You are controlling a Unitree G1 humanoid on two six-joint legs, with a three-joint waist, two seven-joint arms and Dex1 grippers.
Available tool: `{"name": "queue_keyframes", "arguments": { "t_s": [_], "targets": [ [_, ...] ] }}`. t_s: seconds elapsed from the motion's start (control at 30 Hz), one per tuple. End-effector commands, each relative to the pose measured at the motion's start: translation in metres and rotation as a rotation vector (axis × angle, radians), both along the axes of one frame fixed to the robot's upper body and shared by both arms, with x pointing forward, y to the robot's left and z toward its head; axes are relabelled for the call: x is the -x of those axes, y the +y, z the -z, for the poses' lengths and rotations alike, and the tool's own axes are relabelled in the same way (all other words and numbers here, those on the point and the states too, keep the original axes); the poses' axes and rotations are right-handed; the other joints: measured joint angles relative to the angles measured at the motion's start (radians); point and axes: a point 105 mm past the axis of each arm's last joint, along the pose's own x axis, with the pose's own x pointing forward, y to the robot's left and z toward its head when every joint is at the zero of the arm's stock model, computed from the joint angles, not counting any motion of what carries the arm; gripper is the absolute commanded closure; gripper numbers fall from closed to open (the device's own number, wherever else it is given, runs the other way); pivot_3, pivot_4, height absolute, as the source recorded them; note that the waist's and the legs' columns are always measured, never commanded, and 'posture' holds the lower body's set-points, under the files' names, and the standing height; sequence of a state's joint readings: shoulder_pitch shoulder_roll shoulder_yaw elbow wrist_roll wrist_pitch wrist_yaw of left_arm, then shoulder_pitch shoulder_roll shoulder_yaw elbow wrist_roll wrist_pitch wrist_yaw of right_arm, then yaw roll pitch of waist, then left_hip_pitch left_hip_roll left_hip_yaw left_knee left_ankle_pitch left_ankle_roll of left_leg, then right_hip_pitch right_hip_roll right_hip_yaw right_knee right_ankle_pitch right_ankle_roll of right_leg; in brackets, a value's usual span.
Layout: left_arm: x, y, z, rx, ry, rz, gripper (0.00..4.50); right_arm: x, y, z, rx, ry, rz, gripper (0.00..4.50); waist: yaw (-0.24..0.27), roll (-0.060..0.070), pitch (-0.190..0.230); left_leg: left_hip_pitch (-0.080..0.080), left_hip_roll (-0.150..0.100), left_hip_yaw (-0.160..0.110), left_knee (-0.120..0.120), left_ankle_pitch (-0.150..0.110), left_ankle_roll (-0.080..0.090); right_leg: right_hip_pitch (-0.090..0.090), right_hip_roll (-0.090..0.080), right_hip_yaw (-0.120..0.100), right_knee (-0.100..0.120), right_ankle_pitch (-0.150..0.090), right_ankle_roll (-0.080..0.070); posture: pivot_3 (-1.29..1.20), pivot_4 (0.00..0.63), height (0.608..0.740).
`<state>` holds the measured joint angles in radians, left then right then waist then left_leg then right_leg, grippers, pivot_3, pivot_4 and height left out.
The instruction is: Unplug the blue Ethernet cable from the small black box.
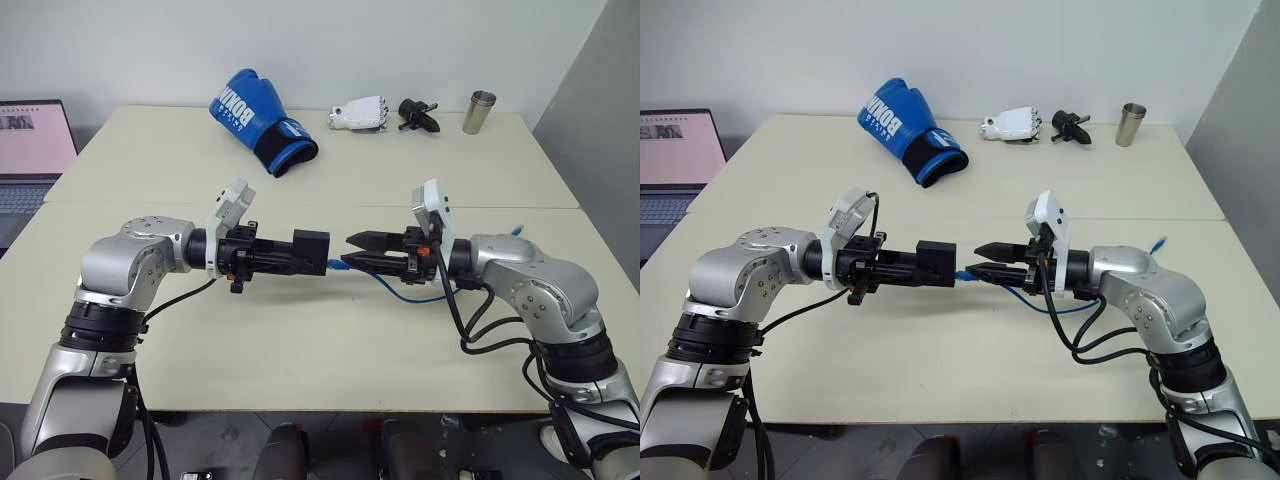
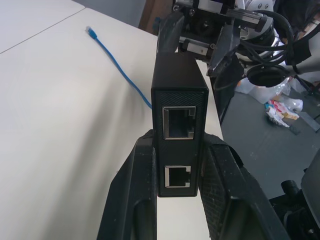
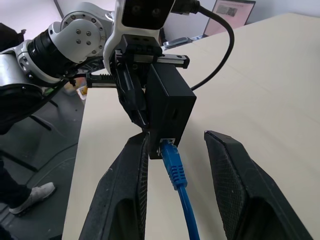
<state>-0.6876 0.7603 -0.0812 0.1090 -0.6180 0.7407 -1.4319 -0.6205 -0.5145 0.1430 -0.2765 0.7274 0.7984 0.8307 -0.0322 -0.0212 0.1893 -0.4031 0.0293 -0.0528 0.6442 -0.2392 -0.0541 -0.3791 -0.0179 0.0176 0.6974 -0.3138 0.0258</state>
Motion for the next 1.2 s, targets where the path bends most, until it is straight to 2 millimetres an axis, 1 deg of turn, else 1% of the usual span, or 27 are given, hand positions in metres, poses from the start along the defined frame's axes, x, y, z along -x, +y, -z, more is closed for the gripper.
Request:
{"name": "queue_keyframes", "arguments": {
  "t_s": [0.03, 0.07, 0.2, 0.23, 0.27, 0.53, 0.83, 1.2],
  "targets": [
    [0.004, -0.001, -0.016, 0.017, -0.054, 0.029, 3.72, 0.005, 0.007, -0.008, -0.023, -0.001, -0.062, 2.66, 0.0, 0.0, 0.0, 0.0, 0.0, 0.0, 0.0, 0.0, 0.0, 0.0, 0.0, 0.0, 0.0, 0.0, 0.0, 0.0, 0.15, 0.74],
    [0.004, -0.001, -0.017, 0.017, -0.055, 0.029, 3.72, 0.005, 0.007, -0.008, -0.026, 0.007, -0.066, 2.66, 0.0, 0.0, 0.0, 0.0, 0.0, 0.0, 0.0, 0.0, 0.0, 0.0, 0.0, 0.0, 0.0, 0.0, 0.0, 0.0, 0.15, 0.74],
    [0.003, 0.0, -0.02, 0.026, -0.059, 0.021, 3.72, 0.0, 0.007, -0.008, -0.038, 0.027, -0.053, 2.01, 0.0, 0.0, 0.0, 0.0, 0.0, 0.0, 0.0, 0.0, 0.0, 0.0, 0.0, 0.0, 0.0, 0.0, 0.0, 0.0, 0.15, 0.74],
    [0.003, -0.001, -0.021, 0.031, -0.058, 0.021, 3.72, -0.001, 0.007, -0.008, -0.042, 0.032, -0.05, 1.77, 0.0, 0.0, 0.0, 0.0, 0.0, 0.0, 0.0, 0.0, 0.0, 0.0, 0.0, 0.0, 0.0, 0.0, 0.0, 0.0, 0.15, 0.74],
    [0.004, -0.001, -0.021, 0.033, -0.055, 0.023, 3.72, 0.0, 0.007, -0.008, -0.047, 0.046, -0.06, 1.73, 0.0, 0.0, 0.0, 0.0, 0.0, 0.0, 0.0, 0.0, 0.0, 0.0, 0.0, 0.0, 0.0, 0.0, 0.0, 0.0, 0.15, 0.74],
    [0.006, -0.003, -0.022, 0.056, -0.025, 0.052, 3.72, 0.005, 0.009, -0.003, -0.063, 0.143, -0.118, 1.73, 0.0, 0.0, 0.0, 0.0, 0.0, 0.0, 0.0, 0.0, 0.0, 0.0, 0.0, 0.0, 0.0, 0.0, 0.0, 0.0, 0.15, 0.74],
    [0.006, -0.005, -0.026, 0.082, -0.019, 0.06, 3.72, 0.002, 0.012, -0.002, -0.075, 0.165, -0.126, 1.73, -0.001, 0.0, 0.0, 0.0, 0.0, 0.0, 0.0, 0.0, 0.0, -0.001, 0.0, 0.0, 0.0, 0.0, 0.0, 0.0, 0.15, 0.74],
    [0.007, -0.004, -0.025, 0.083, -0.014, 0.057, 3.72, -0.002, 0.01, -0.008, -0.109, 0.19, -0.128, 1.73, -0.001, 0.0, 0.0, 0.0, 0.0, 0.0, 0.0, 0.0, 0.0, -0.001, 0.0, 0.0, 0.0, 0.0, 0.0, 0.0, 0.15, 0.74]
  ]
}}
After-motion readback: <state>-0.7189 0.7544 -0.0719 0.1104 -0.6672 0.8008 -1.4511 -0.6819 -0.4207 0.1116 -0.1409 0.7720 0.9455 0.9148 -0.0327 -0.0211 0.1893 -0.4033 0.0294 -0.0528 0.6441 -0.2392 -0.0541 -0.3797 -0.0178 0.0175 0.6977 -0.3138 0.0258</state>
